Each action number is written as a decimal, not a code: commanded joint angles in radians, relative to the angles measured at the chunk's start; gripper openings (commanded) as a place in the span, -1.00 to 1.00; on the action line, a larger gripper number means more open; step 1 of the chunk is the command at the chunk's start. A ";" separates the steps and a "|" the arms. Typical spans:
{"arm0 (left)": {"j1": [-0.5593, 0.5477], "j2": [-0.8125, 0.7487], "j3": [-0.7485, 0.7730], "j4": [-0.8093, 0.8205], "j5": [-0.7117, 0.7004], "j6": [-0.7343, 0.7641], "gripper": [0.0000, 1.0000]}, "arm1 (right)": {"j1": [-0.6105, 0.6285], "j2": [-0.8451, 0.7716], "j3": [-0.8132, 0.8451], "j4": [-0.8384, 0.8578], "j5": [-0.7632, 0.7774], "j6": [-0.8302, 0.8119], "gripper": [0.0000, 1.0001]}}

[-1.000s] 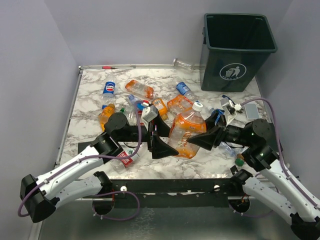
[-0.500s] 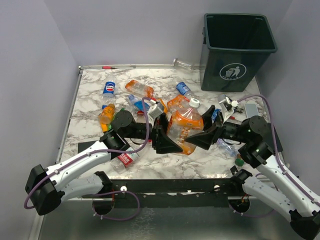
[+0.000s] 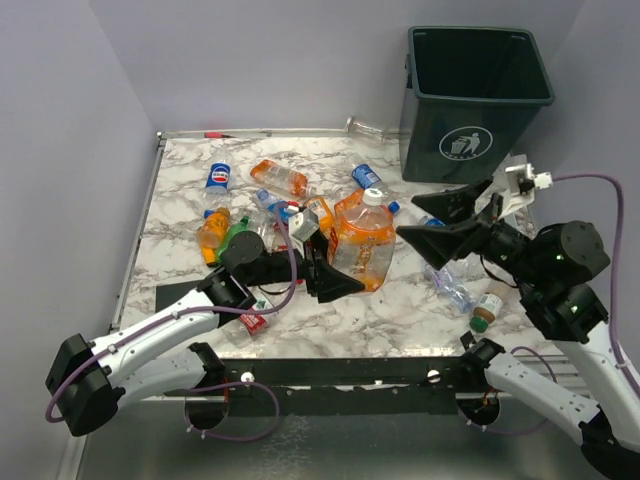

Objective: Put the plastic bottles in the bin
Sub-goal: Pick up the plastic bottle at the center of the board, then place the plastic bottle in the trash bin.

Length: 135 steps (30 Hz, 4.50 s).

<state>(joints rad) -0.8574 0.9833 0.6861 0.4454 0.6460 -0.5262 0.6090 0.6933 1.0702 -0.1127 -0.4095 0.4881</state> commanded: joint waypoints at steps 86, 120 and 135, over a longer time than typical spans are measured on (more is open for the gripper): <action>-0.032 -0.204 -0.111 -0.264 -1.062 0.216 0.98 | 0.038 0.725 0.787 0.161 1.165 -0.676 -0.99; -0.027 -0.196 -0.093 -0.278 -1.028 0.157 0.98 | -0.485 1.329 1.221 0.198 1.063 -0.332 0.79; -0.025 -0.187 -0.099 -0.290 -1.053 0.166 0.98 | -0.240 0.802 0.825 0.105 0.680 -0.141 1.00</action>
<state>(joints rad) -0.8848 0.7860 0.5629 0.1753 -0.4053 -0.3618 0.2192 1.6718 2.0808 -0.0185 0.4141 0.3412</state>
